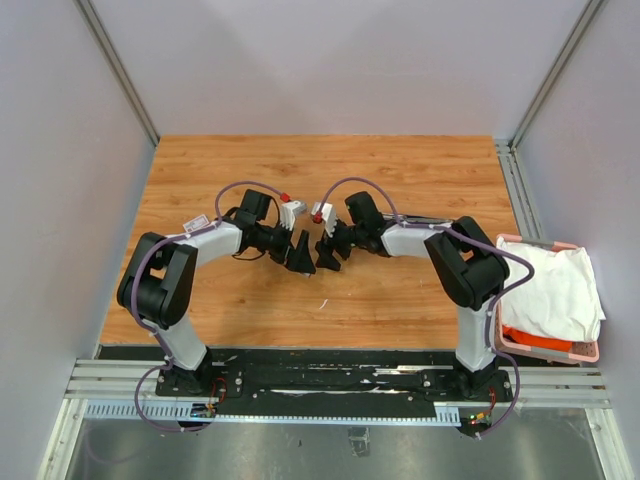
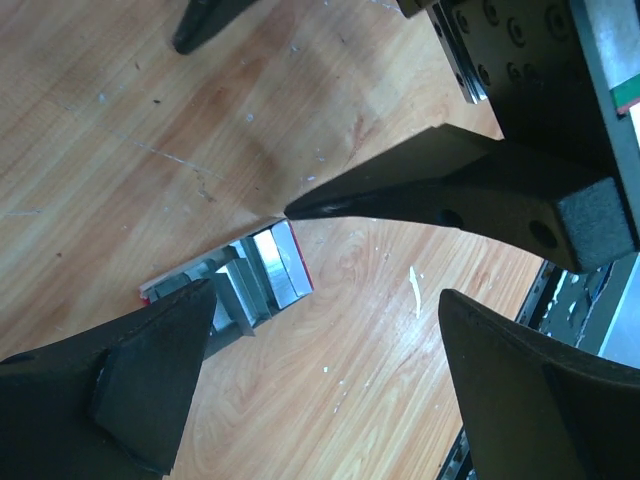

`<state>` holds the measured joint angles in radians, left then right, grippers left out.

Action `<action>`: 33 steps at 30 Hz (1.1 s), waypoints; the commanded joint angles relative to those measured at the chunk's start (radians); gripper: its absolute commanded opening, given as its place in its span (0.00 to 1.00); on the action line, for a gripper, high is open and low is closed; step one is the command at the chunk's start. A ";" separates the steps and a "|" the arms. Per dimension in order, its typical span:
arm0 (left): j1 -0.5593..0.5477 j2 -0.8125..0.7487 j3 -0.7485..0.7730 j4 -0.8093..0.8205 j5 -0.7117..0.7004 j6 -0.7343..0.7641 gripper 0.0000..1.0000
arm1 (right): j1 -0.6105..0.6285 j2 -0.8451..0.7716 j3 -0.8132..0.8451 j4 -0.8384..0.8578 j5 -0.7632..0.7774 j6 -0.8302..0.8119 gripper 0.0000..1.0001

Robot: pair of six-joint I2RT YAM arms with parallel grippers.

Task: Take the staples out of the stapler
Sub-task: Adjust the stapler in the staple box.

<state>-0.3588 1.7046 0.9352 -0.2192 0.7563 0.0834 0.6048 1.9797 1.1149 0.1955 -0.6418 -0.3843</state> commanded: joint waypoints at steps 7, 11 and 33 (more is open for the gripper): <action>0.014 -0.028 -0.005 0.025 0.008 -0.004 0.98 | -0.100 -0.104 -0.148 0.143 -0.187 0.564 0.77; 0.014 -0.029 0.005 -0.002 -0.015 0.015 0.98 | -0.111 -0.145 -0.213 0.226 -0.178 0.763 0.77; 0.012 -0.052 0.003 -0.047 0.032 0.046 0.98 | -0.025 -0.050 -0.203 0.283 -0.116 1.125 0.78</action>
<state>-0.3489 1.6882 0.9348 -0.2600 0.7494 0.1200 0.5632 1.9099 0.8948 0.4831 -0.7593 0.7158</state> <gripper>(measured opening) 0.981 0.778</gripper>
